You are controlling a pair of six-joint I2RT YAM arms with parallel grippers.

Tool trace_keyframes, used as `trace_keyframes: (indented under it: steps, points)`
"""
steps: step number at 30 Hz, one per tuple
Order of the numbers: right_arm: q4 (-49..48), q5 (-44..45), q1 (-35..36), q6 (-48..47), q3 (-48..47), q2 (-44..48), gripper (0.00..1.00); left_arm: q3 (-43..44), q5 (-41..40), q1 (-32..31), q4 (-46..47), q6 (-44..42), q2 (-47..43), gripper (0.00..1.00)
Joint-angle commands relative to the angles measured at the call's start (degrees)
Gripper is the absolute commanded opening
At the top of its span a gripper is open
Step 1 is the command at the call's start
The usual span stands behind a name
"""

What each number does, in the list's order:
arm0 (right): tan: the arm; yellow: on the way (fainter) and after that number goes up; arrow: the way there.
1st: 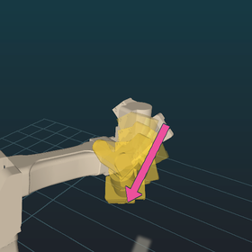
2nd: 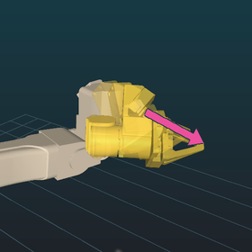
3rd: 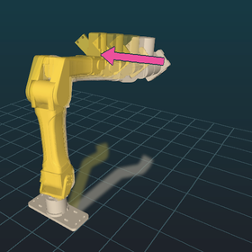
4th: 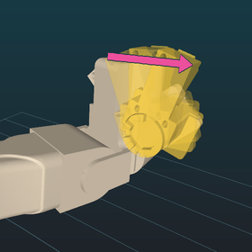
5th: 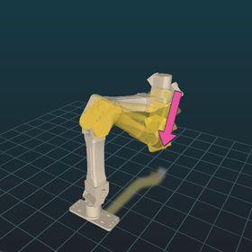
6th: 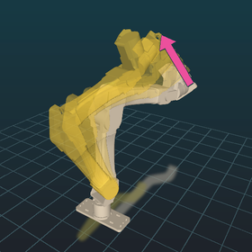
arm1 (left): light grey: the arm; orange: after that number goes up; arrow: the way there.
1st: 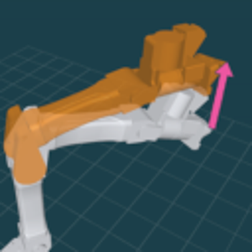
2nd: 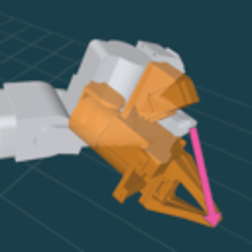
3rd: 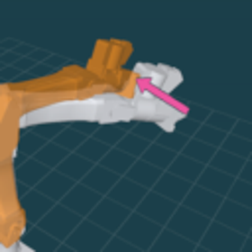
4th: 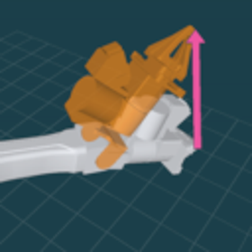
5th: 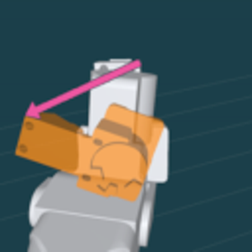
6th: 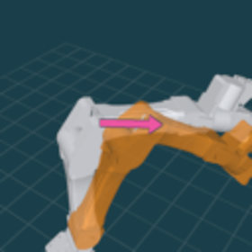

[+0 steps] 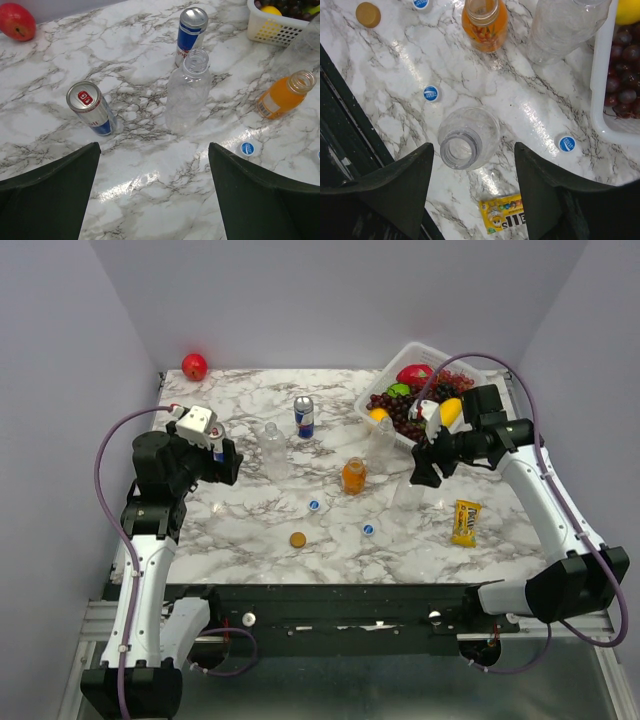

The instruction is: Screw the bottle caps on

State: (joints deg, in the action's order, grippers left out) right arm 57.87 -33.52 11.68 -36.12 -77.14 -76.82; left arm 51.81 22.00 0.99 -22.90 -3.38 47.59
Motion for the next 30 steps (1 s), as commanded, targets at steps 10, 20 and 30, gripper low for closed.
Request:
trace_keyframes:
  steps: [10, 20, 30]
  points:
    - [-2.6, -1.6, 2.1, -0.4, 2.2, -1.1, 0.40, 2.3, 8.6, -3.1, -2.2, -4.7, 1.6, 0.96]
    - [3.9, -5.8, 2.6, -3.6, -2.6, 2.1, 0.19, 7.8, 13.6, -19.7, -3.0, -7.3, 8.2, 0.96]
    - [9.6, -16.0, 2.7, 4.7, -17.2, 1.2, 0.16, 3.9, 9.3, -42.3, 16.5, -3.0, 19.5, 0.99]
